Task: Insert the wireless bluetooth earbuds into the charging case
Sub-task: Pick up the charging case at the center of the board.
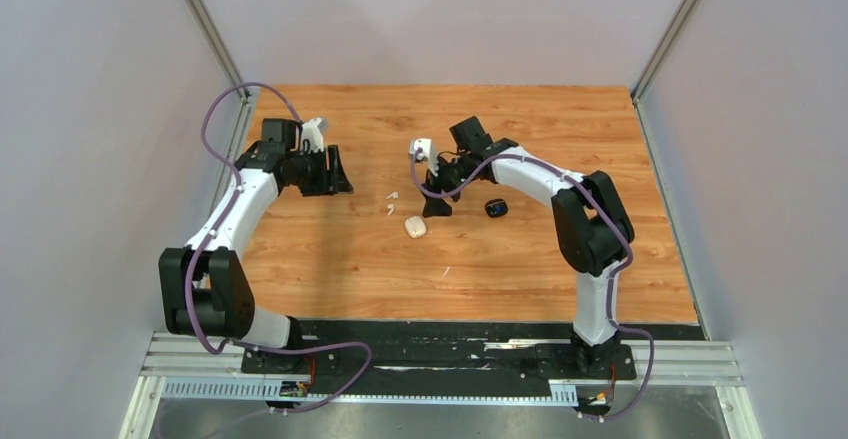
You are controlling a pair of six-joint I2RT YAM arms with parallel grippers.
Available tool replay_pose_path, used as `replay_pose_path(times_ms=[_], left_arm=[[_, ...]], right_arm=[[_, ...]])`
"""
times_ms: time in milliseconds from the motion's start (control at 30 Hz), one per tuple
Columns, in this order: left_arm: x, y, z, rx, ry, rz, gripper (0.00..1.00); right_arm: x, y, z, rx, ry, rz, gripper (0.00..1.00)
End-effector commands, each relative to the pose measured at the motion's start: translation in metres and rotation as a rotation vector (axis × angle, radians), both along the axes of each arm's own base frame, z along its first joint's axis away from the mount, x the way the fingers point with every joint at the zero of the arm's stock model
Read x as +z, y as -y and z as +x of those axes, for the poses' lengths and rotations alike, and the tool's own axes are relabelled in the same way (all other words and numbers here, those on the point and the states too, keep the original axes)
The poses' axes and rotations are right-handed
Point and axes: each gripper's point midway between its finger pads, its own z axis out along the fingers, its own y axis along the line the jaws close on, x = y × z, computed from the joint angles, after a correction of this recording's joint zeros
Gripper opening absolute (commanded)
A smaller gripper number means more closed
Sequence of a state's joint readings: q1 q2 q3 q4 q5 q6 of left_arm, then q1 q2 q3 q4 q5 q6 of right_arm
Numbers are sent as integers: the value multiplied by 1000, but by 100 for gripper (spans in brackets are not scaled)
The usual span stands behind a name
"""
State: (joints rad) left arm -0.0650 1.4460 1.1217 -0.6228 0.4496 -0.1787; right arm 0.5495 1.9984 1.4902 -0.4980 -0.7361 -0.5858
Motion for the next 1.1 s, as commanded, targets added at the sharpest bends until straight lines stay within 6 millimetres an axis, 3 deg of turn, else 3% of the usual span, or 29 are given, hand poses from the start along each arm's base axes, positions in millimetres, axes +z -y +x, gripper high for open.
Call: replay_pose_path(times_ms=[0, 167, 367, 600, 800, 967, 1067], left_arm=[[8, -4, -2, 55, 24, -39, 62], [12, 1, 0, 63, 19, -82, 62], [20, 3, 0, 59, 29, -97, 62], [26, 3, -4, 57, 38, -106, 62], [26, 4, -5, 55, 40, -113, 62], [26, 10, -5, 31, 32, -138, 61], [29, 17, -4, -30, 61, -170, 60]], right_arm=[[25, -17, -15, 397, 433, 85, 78], [2, -31, -36, 572, 475, 86, 83], [-19, -45, -44, 609, 415, 52, 83], [-47, -36, -46, 625, 350, -25, 79], [-55, -31, -44, 596, 314, -54, 77], [-63, -24, -34, 542, 279, -99, 65], [-58, -22, -30, 512, 260, -94, 39]])
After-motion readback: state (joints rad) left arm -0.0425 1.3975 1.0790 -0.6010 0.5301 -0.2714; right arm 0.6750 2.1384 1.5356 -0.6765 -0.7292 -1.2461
